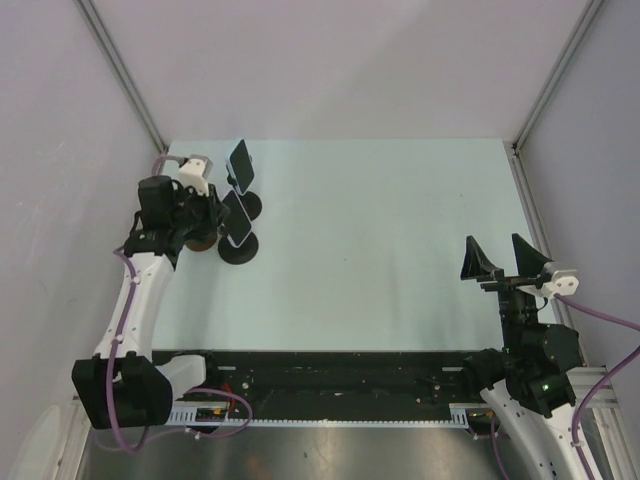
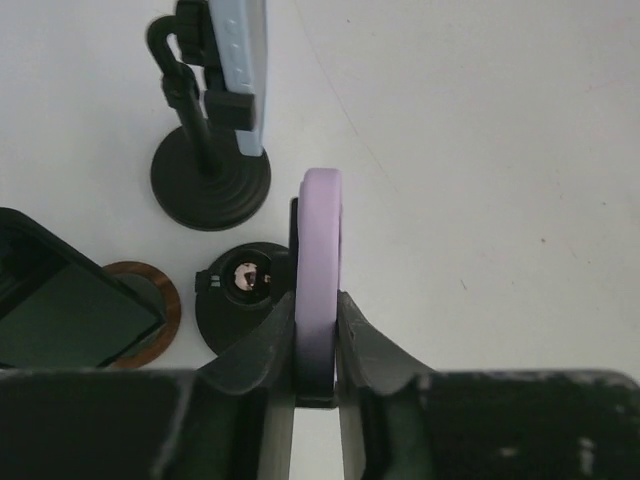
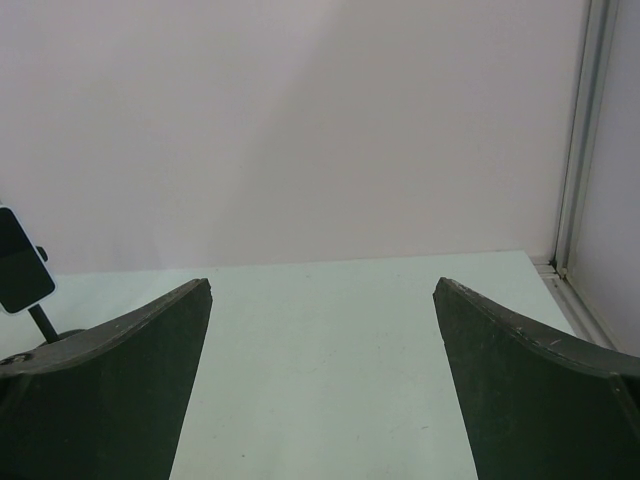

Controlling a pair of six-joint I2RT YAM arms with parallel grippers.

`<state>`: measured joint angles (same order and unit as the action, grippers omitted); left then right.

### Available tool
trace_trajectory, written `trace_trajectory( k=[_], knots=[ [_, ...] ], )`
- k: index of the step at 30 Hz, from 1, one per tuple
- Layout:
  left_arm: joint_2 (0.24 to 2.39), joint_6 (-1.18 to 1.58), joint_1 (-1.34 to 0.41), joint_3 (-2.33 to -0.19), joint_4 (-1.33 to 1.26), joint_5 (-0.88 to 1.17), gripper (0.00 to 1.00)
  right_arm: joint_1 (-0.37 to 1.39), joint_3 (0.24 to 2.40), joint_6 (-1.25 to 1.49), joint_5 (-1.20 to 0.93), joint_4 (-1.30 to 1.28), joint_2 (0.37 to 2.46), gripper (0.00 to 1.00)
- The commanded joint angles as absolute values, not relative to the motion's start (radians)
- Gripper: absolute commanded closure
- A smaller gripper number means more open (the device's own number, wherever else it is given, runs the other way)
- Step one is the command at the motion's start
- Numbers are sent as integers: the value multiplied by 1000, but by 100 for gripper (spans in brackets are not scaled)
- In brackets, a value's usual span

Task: Remove the phone from the phone stand

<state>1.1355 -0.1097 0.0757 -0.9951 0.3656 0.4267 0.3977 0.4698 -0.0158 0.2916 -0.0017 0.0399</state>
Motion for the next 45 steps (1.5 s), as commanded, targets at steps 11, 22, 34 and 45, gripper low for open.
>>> trace_trajectory(
  k=[11,22,34,45],
  knots=[
    [1052,87,-426,-1060,347,212,100,402,503,-25,250,5,29,0],
    [1307,366,-831,-1281,325,-270,100,402,500,-37,92,17,40,0],
    [1451,520,-1005,-1292,321,-560,100,399,560,67,-67,5,181,0],
    [1362,580,-1022,-1194,296,-583,76,402,784,186,-283,-198,570,0]
  ],
)
